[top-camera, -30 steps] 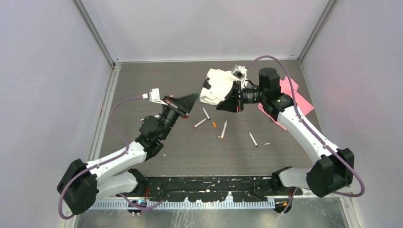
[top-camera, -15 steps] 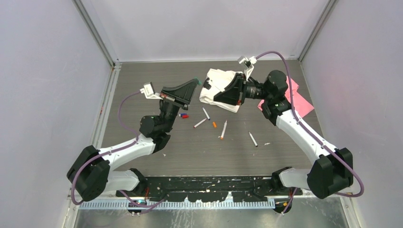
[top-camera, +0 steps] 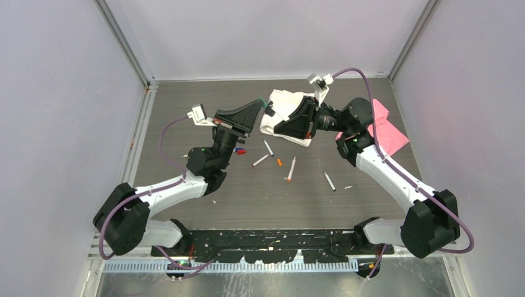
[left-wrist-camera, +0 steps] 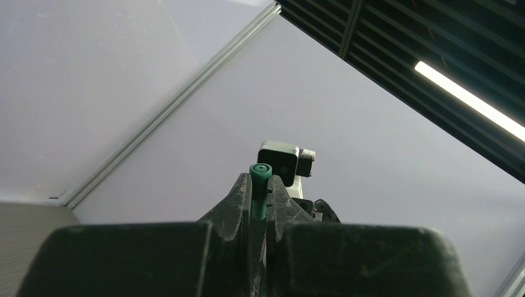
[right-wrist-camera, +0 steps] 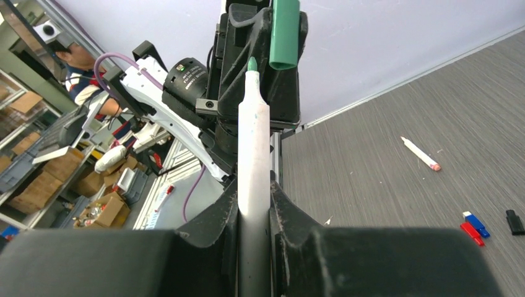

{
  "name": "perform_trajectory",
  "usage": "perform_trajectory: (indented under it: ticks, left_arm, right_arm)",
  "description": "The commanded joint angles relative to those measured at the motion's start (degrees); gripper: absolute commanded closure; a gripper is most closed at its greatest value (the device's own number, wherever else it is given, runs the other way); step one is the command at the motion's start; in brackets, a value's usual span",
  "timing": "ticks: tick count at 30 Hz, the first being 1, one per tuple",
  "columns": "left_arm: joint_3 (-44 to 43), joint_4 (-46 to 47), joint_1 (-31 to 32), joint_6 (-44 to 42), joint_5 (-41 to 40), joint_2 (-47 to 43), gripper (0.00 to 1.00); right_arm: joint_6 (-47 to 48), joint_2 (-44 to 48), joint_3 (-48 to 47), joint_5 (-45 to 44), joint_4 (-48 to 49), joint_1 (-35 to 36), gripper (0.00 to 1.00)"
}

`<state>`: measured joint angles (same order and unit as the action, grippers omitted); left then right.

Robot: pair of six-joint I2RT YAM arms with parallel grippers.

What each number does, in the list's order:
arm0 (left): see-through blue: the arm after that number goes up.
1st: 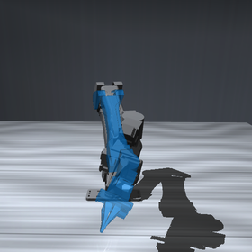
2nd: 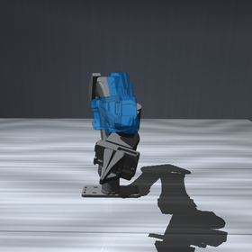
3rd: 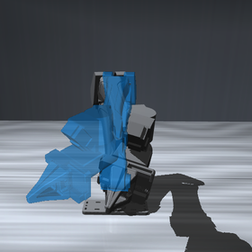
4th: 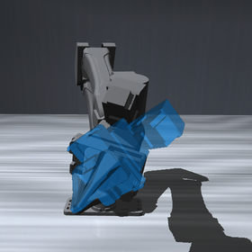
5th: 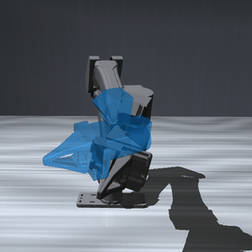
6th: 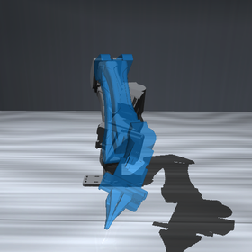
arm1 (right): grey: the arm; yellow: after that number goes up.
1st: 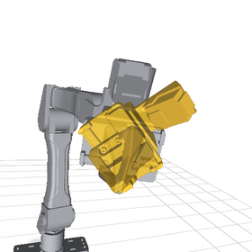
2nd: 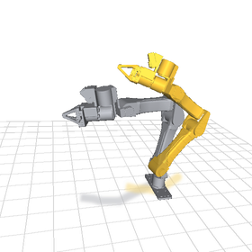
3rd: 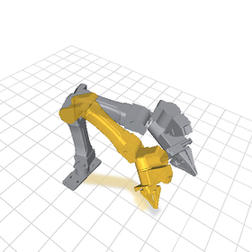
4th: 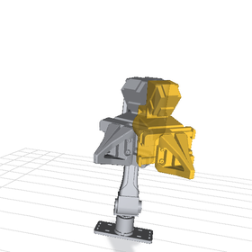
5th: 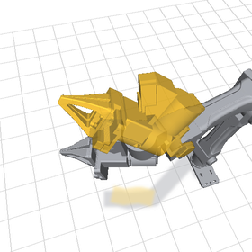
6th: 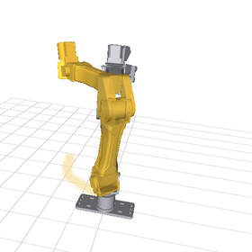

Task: Insert the pens into the pen caps
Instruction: Insert the pen cap onto the pen.

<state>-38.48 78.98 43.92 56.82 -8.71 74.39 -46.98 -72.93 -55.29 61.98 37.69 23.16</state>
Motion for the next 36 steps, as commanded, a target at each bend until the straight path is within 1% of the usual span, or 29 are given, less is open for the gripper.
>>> perform_trajectory:
  ticks: [1,9,15,36]
  left_arm:
    - [-2.8,3.0,0.5,-0.4,-0.4,0.4,0.99]
    - [-3.2,3.0,0.7,-0.5,-0.8,0.5,0.99]
    - [-2.9,3.0,0.9,-0.4,-0.9,0.4,0.99]
    - [-2.9,3.0,1.9,0.6,-1.0,1.5,0.99]
  right_arm:
    - [-1.2,-0.9,0.4,-1.2,5.6,1.4,0.99]
    - [-1.0,-1.0,1.5,-2.4,6.9,1.8,0.99]
    - [-2.6,-1.6,1.3,-3.0,8.9,1.9,0.99]
    - [-2.2,-2.2,1.3,-3.6,8.8,2.6,0.99]
